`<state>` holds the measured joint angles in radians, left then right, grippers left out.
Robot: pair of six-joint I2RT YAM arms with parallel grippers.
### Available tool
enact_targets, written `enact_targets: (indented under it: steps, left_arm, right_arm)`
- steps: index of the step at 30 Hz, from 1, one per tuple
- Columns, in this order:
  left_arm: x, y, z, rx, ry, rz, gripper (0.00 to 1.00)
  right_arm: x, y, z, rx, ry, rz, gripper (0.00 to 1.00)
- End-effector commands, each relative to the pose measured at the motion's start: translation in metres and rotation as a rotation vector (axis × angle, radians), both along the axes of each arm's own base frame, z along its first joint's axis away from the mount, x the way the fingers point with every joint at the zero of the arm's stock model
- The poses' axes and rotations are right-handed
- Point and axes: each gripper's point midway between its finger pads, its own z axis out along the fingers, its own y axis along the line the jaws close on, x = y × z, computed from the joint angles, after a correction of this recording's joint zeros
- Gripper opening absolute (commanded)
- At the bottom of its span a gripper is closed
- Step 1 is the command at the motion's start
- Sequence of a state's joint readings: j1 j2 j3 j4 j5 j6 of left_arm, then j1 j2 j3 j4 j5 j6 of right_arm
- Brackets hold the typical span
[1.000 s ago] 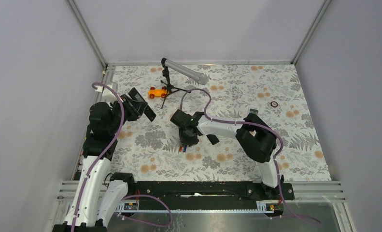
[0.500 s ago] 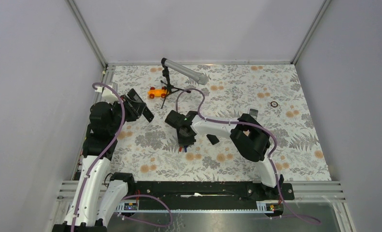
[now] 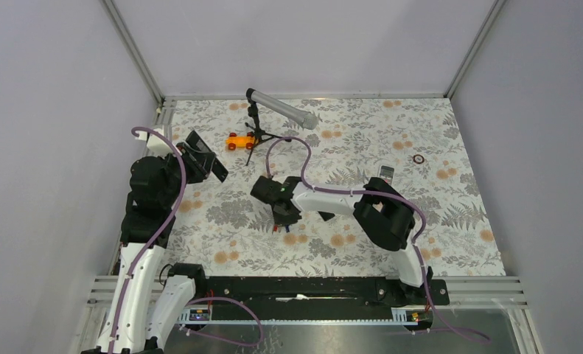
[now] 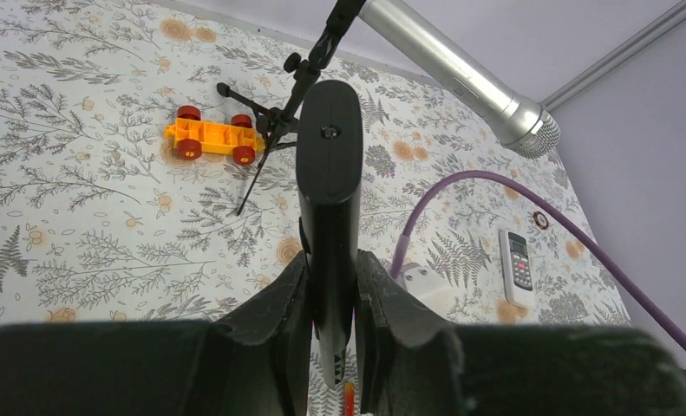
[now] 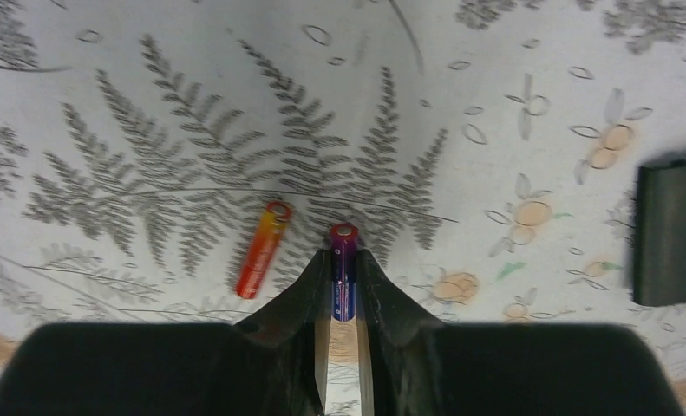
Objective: Load the batteries into the remote control
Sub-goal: Pick up the battery from the center of the board, then load the battery into the remote control.
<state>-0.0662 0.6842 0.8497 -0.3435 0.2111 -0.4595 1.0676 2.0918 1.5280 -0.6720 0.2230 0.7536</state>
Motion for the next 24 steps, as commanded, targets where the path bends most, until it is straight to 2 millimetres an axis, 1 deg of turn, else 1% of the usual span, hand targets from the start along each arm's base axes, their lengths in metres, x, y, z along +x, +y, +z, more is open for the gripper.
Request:
enact_targets:
  steps: [1,2,6,8,9,12,14,17,19,21,24]
  left_arm:
    - [0.001,-0.001,0.029,-0.004,-0.093,-0.009,0.0]
    - [0.002,-0.005,0.029,-0.012,-0.091,-0.027,0.0]
    - [0.002,-0.031,0.026,-0.078,-0.073,-0.176,0.0]
    - [0.002,-0.045,0.023,-0.117,-0.055,-0.255,0.0]
    - [0.003,-0.051,0.022,-0.137,-0.045,-0.289,0.0]
    - [0.01,-0.065,0.021,-0.2,-0.023,-0.364,0.0]
    - [0.012,-0.073,0.025,-0.238,-0.02,-0.412,0.0]
    - [0.017,-0.087,0.027,-0.278,0.008,-0.49,0.0]
    - [0.013,-0.1,0.031,-0.292,0.023,-0.576,0.0]
    - [0.006,-0.114,0.036,-0.293,0.025,-0.67,0.0]
    - [-0.005,-0.13,0.041,-0.287,0.025,-0.773,0.0]
  right_arm:
    - [0.016,-0.038,0.014,-0.095,-0.174,0.022,0.0]
    - [0.022,-0.04,0.025,-0.08,-0.219,0.023,0.0]
    - [0.036,-0.041,0.075,0.034,-0.387,0.055,0.0]
    - [0.04,-0.039,0.105,0.116,-0.464,0.073,0.0]
    - [0.042,-0.039,0.126,0.171,-0.508,0.077,0.0]
    - [0.043,-0.039,0.174,0.303,-0.595,0.085,0.0]
    - [0.04,-0.037,0.209,0.418,-0.648,0.111,0.0]
    - [0.031,-0.035,0.268,0.612,-0.768,0.184,0.0]
    - [0.022,-0.033,0.305,0.731,-0.857,0.246,0.0]
    - [0.013,-0.032,0.333,0.811,-0.931,0.321,0.0]
    - [-0.001,-0.031,0.361,0.889,-1.01,0.419,0.0]
